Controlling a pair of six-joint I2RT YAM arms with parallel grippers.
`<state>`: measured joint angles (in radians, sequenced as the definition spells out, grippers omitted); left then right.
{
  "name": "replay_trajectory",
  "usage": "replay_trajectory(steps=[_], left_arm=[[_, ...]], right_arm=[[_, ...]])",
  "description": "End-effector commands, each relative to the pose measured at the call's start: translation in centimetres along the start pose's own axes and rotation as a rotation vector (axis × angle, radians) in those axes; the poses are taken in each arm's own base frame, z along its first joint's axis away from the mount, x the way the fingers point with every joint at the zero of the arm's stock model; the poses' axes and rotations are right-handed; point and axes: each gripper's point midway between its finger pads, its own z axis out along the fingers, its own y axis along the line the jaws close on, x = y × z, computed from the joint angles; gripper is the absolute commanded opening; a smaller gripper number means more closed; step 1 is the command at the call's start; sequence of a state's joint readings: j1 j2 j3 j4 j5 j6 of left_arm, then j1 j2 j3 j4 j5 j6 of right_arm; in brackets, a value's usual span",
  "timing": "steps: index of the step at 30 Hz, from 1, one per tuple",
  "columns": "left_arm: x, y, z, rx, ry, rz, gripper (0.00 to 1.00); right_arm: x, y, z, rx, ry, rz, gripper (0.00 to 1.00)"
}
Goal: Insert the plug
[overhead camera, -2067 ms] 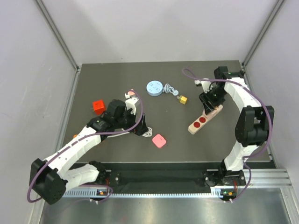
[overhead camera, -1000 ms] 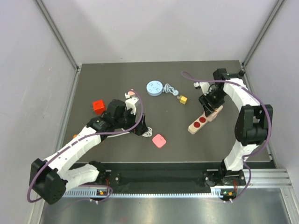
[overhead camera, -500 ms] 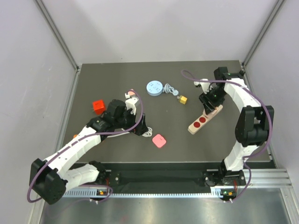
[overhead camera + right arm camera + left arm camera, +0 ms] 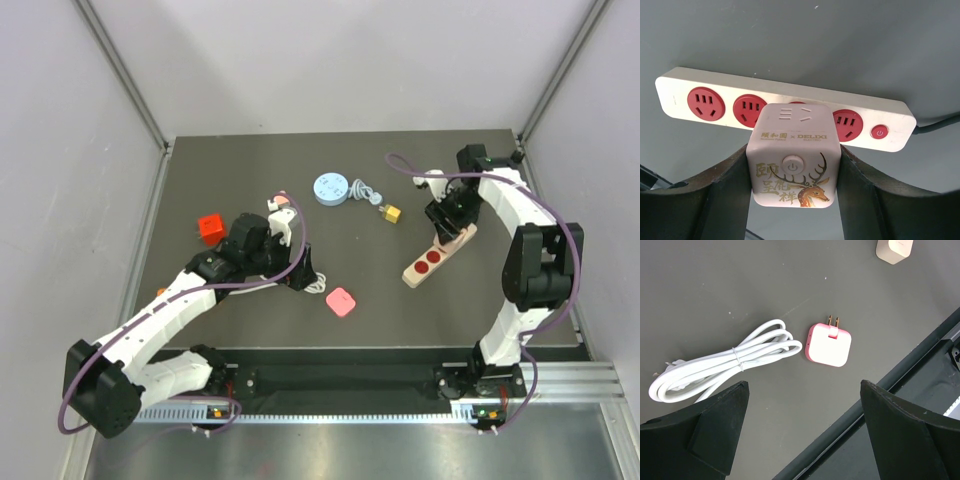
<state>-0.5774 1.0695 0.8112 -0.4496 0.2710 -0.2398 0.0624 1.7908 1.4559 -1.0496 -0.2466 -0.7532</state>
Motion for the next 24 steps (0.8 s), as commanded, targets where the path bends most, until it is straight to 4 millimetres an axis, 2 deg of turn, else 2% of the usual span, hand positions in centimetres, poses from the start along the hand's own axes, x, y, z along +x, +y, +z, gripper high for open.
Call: replay_trajectory(steps=[1,8,17,20,21,23,24], left_arm=[[-1.4,-0.6,-0.5,0.020,-0.052,0.029,0.97],[-1.5,-0.7,-0.6,0.025,-0.055,0.030,0.97],[-1.6,-0.8,-0.7,0.028,-0.060,0.031,0.97],[-1.6,-0.8,-0.7,0.029,-0.063,0.031,0.97],[-1.6,-0.9,-0.7,0.031,-0.064,0.032,0.97],[-1.7,-1.0,-0.7,0.036,-0.066,0.031,0.97],[-1.8,-1.0,-0.6,0.039,-0.065,0.030,0.97]], right_arm=[[0.2,-0.3,0.2,-0.006,-0.018,-0.027,0.00],[-0.5,0.6,-0.4,-0.046,-0.052,-0.029,0.00],[1.0,1.6,3.4,-0.096,-0.016,-0.052,0.00],[1.7,2.4,4.1,-0.101,-0.026,-0.063,0.00],[2.7,3.1,4.7,-0.124,-0.015,-0.050,0.00],[3.3,2.8,5.0,-0.104,-0.029,-0.022,0.00],[4.6,2.9,5.4,-0.112,-0.021,0.019,0.00]])
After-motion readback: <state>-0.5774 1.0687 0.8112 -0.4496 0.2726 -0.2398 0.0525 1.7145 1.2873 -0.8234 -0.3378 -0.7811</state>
